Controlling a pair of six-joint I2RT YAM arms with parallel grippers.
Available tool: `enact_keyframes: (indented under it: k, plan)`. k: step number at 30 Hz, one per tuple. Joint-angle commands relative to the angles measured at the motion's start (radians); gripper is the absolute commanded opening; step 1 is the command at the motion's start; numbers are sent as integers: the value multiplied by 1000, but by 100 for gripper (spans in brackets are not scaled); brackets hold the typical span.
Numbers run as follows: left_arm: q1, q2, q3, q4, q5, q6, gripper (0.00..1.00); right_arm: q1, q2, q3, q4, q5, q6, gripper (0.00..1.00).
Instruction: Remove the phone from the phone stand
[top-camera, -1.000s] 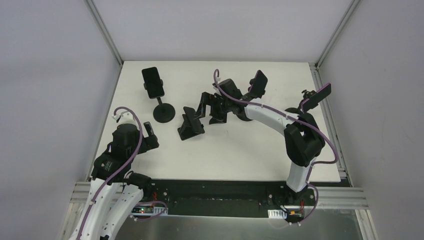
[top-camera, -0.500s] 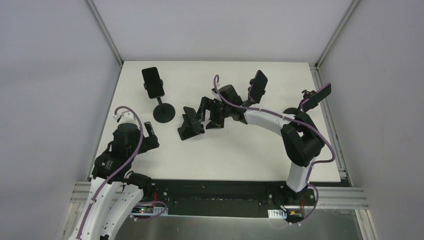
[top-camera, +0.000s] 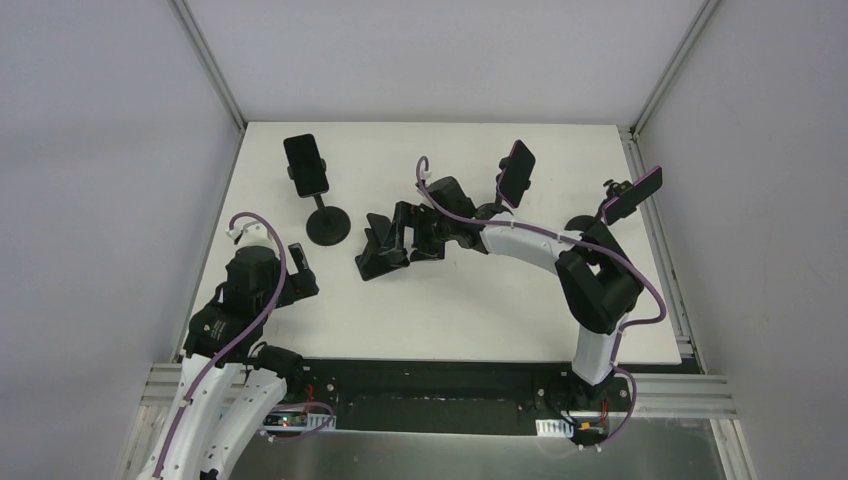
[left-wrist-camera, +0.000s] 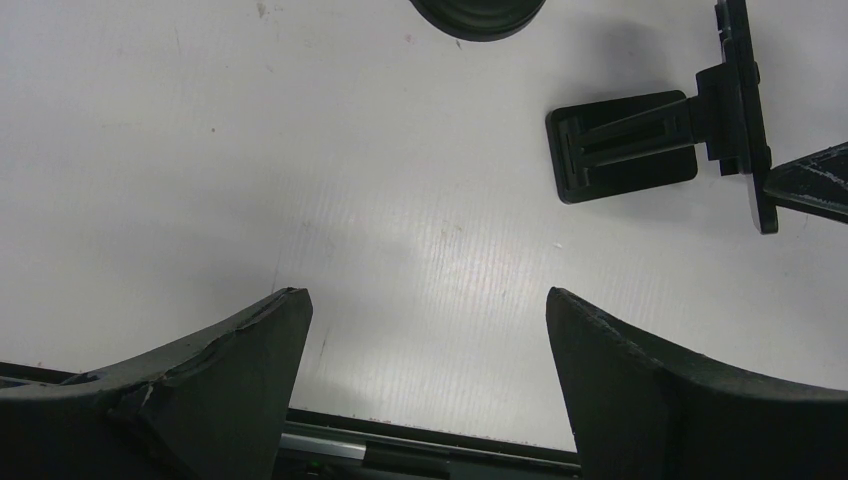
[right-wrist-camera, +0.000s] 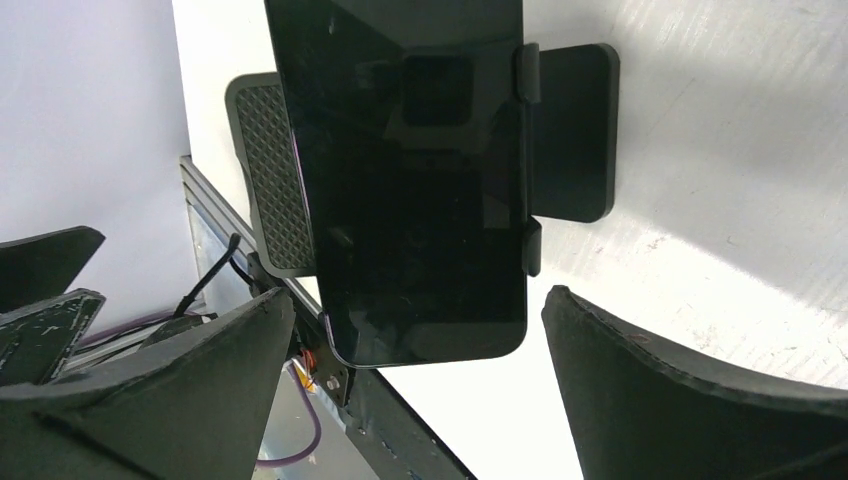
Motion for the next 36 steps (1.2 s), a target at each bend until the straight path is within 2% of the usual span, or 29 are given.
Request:
enact_keyframes:
  k: [1,8,26,33,36]
  plan:
    - [-2,7,29,0,15,6,92,10,-5,15,-21,34,-43,99]
    - [-1,6,27,2,14,4,92,23,-2,10,0,-17,-44,99]
    - [-1,8,28,1,17,6,92,31,60,27,29,-15,-26,99]
    - [-1,10,27,1,18,6,92,30,52,28,70,-32,-12,92]
    - [-2,11,29,1,18,6,92,30,45,25,75,-32,-9,86]
